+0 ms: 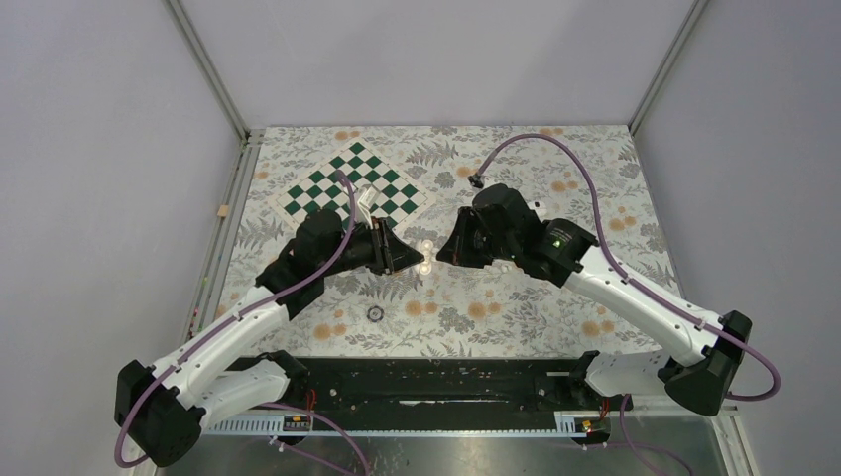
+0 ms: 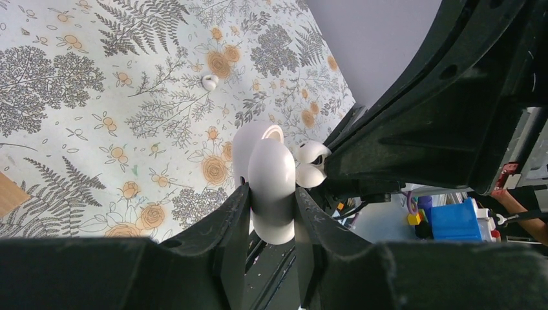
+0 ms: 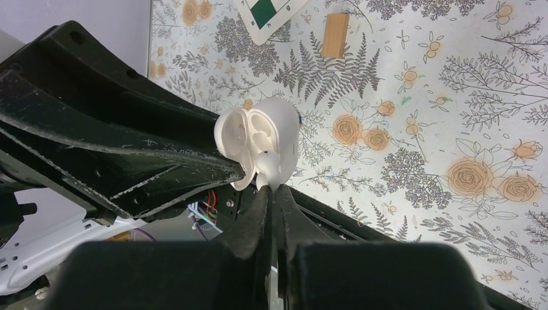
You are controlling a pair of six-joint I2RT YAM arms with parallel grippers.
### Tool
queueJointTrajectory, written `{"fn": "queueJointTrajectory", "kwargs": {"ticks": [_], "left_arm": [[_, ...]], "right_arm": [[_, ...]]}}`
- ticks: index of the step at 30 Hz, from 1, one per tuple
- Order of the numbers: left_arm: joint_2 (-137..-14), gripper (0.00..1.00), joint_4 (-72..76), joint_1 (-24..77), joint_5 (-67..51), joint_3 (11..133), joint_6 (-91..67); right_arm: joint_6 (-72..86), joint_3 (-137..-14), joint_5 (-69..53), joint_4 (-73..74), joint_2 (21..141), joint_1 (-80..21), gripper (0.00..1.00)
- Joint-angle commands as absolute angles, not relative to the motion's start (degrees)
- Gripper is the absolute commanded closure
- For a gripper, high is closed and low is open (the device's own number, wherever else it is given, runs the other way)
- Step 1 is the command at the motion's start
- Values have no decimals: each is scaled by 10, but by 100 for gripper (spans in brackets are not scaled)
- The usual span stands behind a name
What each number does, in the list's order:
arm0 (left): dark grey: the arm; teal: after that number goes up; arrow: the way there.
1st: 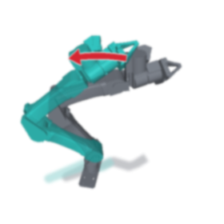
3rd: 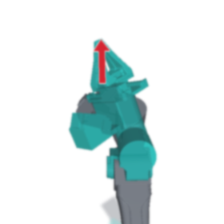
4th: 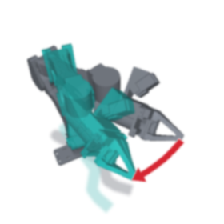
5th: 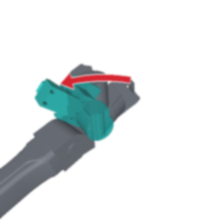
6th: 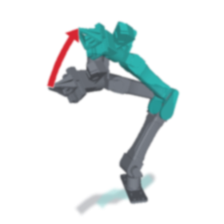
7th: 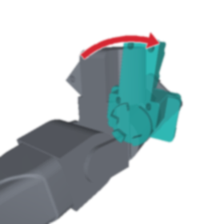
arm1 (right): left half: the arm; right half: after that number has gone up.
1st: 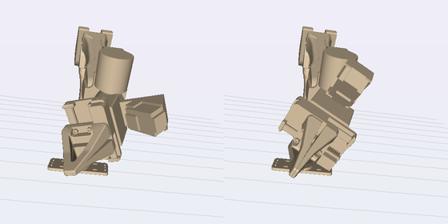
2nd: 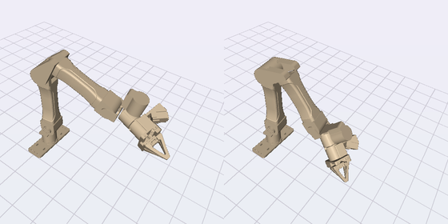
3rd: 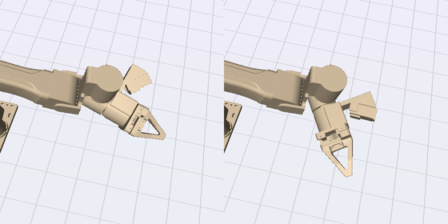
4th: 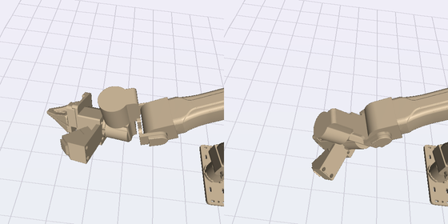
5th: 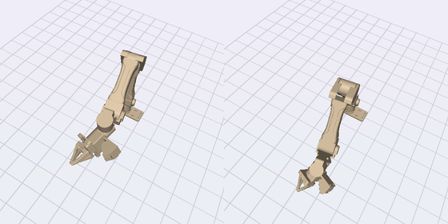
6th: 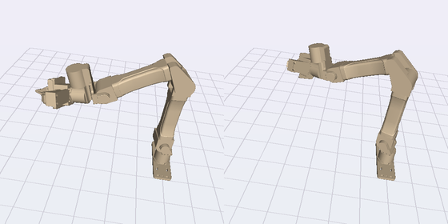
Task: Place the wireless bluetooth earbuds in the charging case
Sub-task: Place the earbud in the charging case.
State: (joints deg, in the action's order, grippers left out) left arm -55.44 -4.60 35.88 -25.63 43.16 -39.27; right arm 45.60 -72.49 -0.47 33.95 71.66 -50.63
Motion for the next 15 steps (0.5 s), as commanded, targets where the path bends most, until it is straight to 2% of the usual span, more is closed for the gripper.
{"fn": "queueJointTrajectory", "kwargs": {"ticks": [1, 15], "left_arm": [[-537, 77, -25, 363, -237, 428, -383], [-531, 78, -33, 371, -229, 426, -379]], "right_arm": [[467, -752, 15, 327, 724, -512, 100], [479, -752, 13, 310, 740, -514, 100]]}}
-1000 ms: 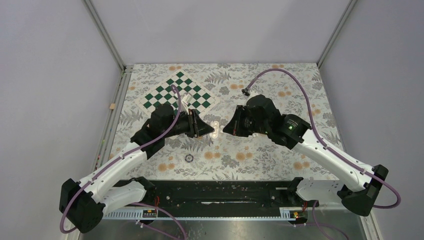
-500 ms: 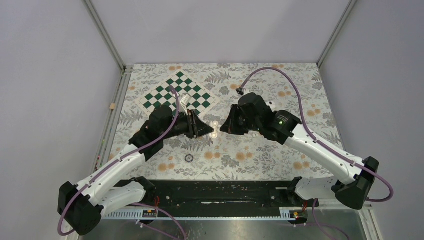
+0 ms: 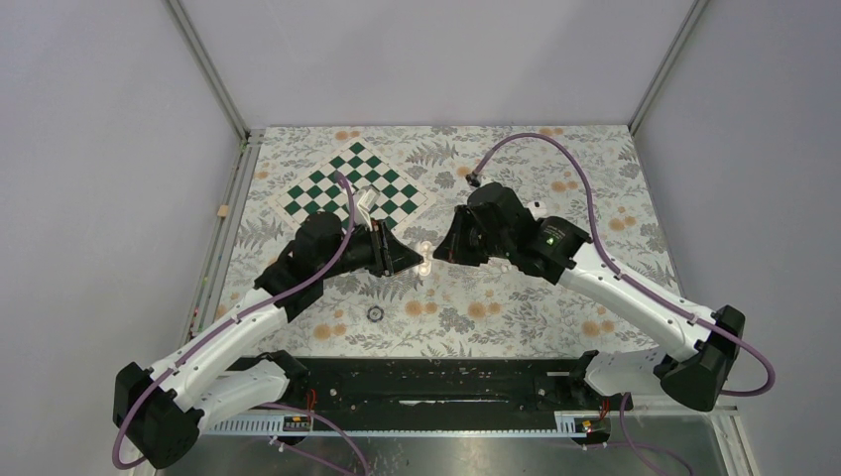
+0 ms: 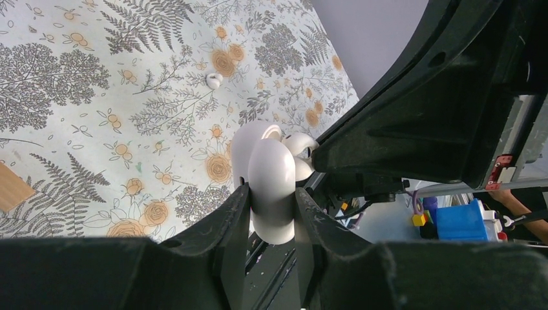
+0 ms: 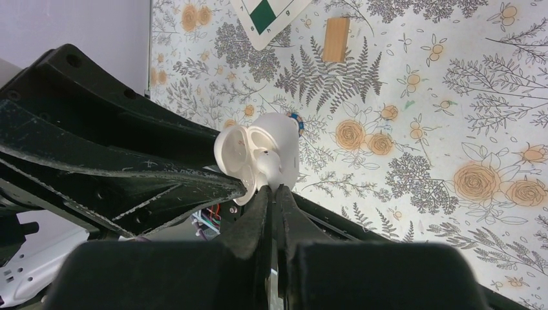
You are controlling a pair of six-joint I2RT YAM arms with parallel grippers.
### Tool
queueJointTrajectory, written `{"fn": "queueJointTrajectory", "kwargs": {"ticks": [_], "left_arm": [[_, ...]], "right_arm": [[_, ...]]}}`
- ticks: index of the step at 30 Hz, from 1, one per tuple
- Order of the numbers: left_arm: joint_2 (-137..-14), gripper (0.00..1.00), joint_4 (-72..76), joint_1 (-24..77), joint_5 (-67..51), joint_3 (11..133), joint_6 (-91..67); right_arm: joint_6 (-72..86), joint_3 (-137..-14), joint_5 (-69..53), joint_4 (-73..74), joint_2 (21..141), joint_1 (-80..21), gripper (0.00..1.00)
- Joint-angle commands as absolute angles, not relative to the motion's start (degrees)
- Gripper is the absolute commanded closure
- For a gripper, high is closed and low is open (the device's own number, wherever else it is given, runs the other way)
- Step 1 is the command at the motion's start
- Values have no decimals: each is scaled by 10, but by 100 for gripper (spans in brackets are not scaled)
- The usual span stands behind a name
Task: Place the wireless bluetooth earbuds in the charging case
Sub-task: Place the earbud in the charging case.
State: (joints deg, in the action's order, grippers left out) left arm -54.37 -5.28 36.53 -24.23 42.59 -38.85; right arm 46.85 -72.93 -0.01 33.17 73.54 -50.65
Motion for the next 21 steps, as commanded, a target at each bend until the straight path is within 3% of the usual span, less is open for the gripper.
{"fn": "queueJointTrajectory", "kwargs": {"ticks": [1, 21], "left_arm": [[-531, 77, -33, 372, -229, 426, -380], [-530, 77, -32, 390, -225, 437, -382]], "right_arm": [[479, -752, 17, 313, 742, -514, 100], [485, -766, 85, 358, 771, -524, 100]]}}
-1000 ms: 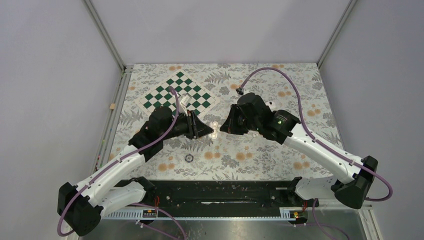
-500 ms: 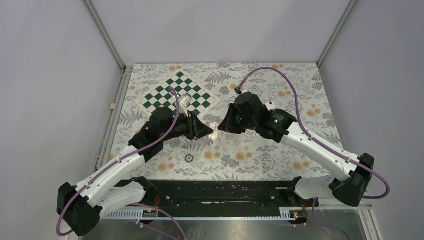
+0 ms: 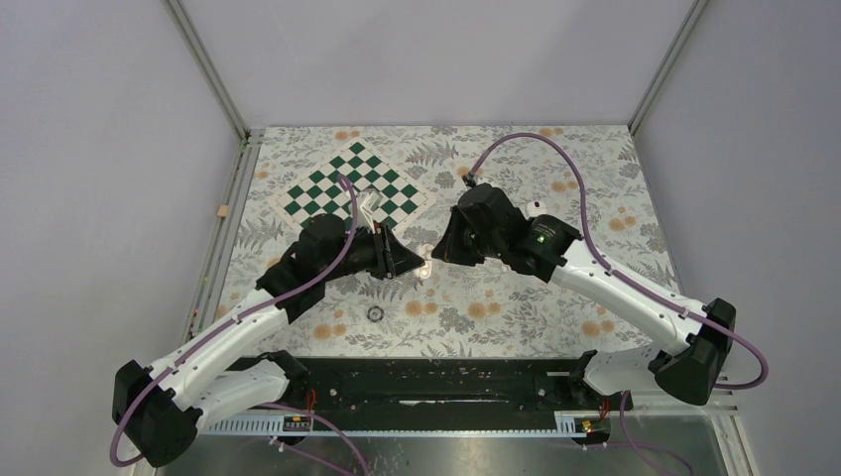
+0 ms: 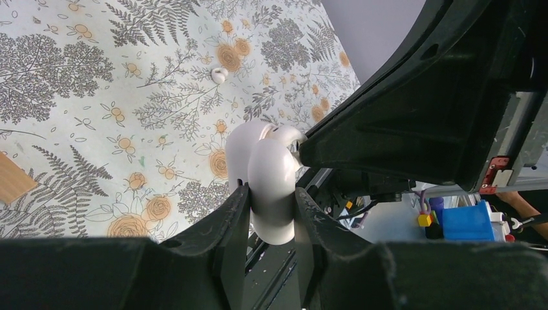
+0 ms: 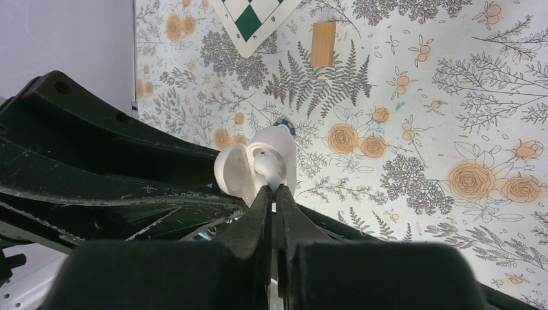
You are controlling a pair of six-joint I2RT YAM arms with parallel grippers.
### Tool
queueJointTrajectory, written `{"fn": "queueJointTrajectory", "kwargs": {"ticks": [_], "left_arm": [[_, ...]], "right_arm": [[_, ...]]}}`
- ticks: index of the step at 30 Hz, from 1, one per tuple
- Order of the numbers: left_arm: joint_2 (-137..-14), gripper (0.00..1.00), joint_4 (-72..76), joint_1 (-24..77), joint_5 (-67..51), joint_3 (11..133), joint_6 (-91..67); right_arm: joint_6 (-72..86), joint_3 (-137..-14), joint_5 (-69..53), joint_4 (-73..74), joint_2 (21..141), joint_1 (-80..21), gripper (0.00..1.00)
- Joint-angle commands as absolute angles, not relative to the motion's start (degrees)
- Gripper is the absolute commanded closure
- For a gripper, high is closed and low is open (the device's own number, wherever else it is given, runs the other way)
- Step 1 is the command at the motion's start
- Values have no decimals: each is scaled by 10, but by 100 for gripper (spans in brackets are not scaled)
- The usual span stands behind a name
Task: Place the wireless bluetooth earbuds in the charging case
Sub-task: Place the earbud in the charging case.
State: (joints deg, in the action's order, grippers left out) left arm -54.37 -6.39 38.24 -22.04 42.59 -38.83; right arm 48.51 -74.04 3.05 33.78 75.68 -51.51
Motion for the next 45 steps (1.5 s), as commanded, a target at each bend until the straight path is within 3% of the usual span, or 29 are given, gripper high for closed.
{"fn": "queueJointTrajectory", "kwargs": {"ticks": [1, 21, 24, 28, 45], "left_arm": [[-530, 77, -32, 392, -225, 438, -382], [-540, 77, -37, 411, -217, 444, -381], [-542, 77, -37, 415, -215, 444, -380], [-539, 77, -38, 416, -211, 443, -379], [-545, 77, -55, 418, -196, 439, -379]], "right_arm": [[483, -771, 92, 364, 774, -527, 100], [490, -787, 94, 358, 805, -542, 100], [490, -784, 85, 350, 803, -542, 88], [489, -781, 87, 345, 797, -542, 81], [495, -763, 63, 327, 767, -542, 68]]}}
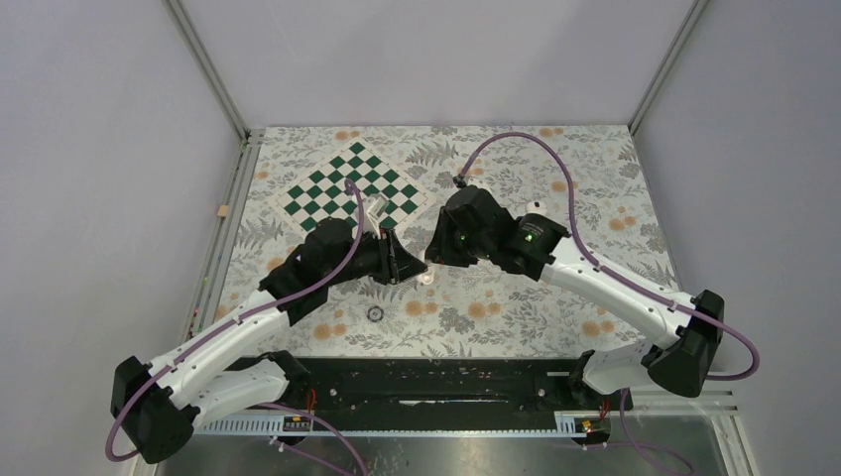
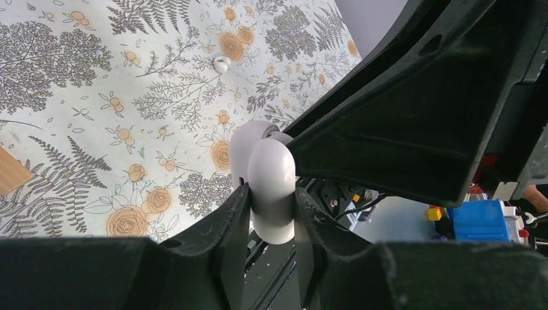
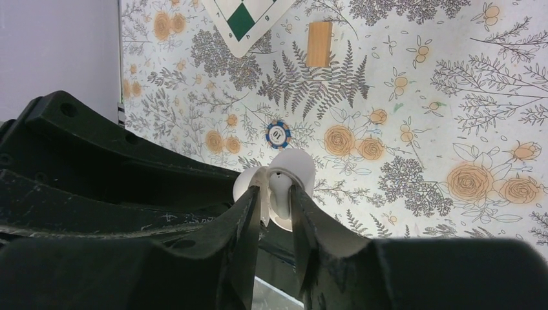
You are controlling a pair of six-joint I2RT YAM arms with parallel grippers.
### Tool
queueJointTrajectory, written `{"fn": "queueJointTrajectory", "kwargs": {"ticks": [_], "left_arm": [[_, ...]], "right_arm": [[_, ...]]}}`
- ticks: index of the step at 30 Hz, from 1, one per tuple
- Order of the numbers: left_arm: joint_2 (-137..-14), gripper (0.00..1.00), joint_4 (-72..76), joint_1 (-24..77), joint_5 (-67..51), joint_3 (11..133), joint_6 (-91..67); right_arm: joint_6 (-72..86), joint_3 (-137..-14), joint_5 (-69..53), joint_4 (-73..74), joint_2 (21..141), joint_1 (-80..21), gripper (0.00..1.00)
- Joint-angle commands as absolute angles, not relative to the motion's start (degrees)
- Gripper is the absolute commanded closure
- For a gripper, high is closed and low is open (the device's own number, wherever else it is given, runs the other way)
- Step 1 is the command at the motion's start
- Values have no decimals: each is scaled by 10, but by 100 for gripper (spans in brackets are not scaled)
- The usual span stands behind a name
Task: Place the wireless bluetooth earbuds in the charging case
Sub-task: Place the earbud in the charging case.
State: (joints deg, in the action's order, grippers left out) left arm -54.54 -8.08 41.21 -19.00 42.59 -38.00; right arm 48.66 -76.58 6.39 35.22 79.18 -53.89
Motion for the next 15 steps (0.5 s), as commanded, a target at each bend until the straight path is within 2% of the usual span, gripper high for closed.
{"fn": "queueJointTrajectory", "kwargs": {"ticks": [1, 13, 15], "left_arm": [[-546, 77, -55, 418, -196, 439, -379], [-560, 77, -61, 418, -205, 446, -381], [-567, 77, -67, 418, -205, 447, -380]], "right_arm": [[496, -762, 62, 326, 767, -542, 68], [498, -742, 68, 318, 738, -542, 66], [489, -743, 82, 322, 724, -541, 63]]}}
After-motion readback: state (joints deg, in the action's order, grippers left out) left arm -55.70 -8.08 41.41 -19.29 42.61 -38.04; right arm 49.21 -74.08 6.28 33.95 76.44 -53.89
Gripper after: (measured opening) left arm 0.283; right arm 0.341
